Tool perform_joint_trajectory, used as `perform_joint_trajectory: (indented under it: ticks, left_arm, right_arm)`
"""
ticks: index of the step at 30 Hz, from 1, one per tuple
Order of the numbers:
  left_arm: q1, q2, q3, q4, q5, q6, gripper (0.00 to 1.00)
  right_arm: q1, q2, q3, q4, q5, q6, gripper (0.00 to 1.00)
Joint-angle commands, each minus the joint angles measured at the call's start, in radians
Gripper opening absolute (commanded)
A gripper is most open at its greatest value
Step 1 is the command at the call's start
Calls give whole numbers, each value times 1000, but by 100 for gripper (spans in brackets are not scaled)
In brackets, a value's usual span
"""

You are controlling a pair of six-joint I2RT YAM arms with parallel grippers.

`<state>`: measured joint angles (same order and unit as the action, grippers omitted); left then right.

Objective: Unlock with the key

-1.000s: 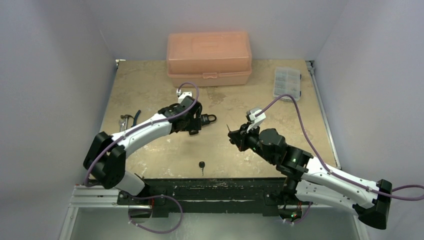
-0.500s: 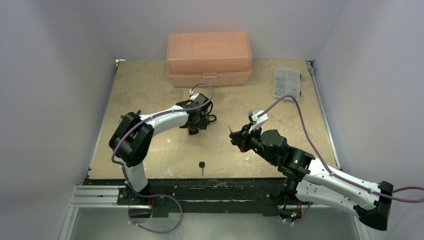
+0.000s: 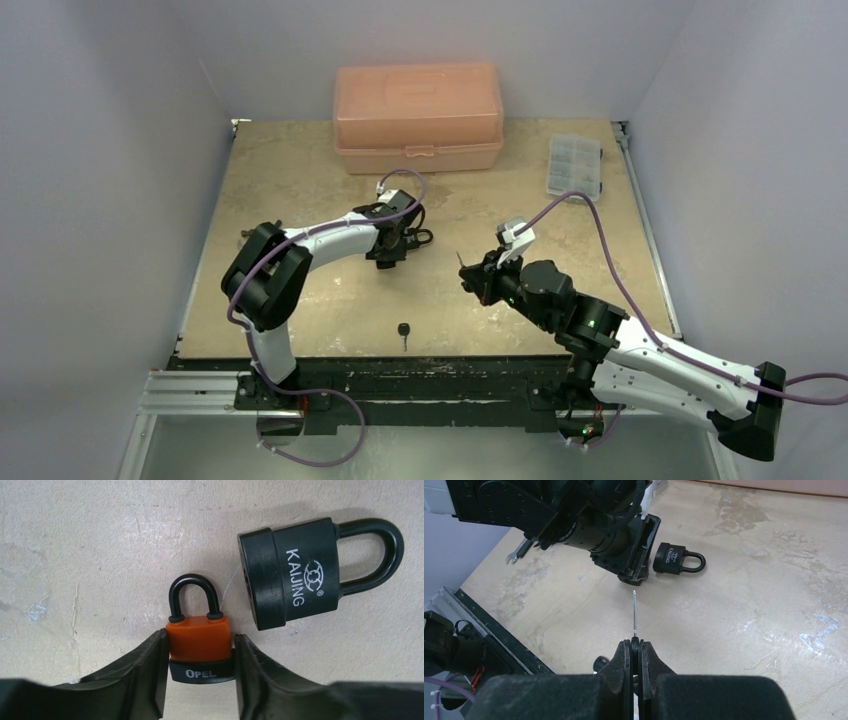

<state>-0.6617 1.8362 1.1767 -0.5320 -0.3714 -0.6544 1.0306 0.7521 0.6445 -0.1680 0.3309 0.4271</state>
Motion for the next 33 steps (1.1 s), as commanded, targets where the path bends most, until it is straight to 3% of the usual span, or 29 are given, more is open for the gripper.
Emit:
perform_joint_trajectory:
  ticks: [1, 5, 13, 23, 27, 33]
  left_arm:
    - [14, -9, -64, 36, 12, -41, 27]
    - [13, -89, -81, -5, 6, -72, 10]
    - [7, -284, -185, -67, -10, -164, 9]
    - [7, -266, -298, 36, 2, -109, 20]
    - [6, -274, -302, 34, 8, -98, 29]
    - [6, -335, -293, -2, 9, -92, 69]
  right_arm:
    - [3, -7, -9, 20, 11, 10, 0]
    - [3, -5, -7, 15, 5, 9, 0]
    - [3, 32, -6, 50, -35, -8, 0]
    - [4, 67, 3, 53, -38, 9, 0]
    - [3, 59, -3, 42, -31, 21, 0]
    - [3, 63, -8, 40, -29, 19, 0]
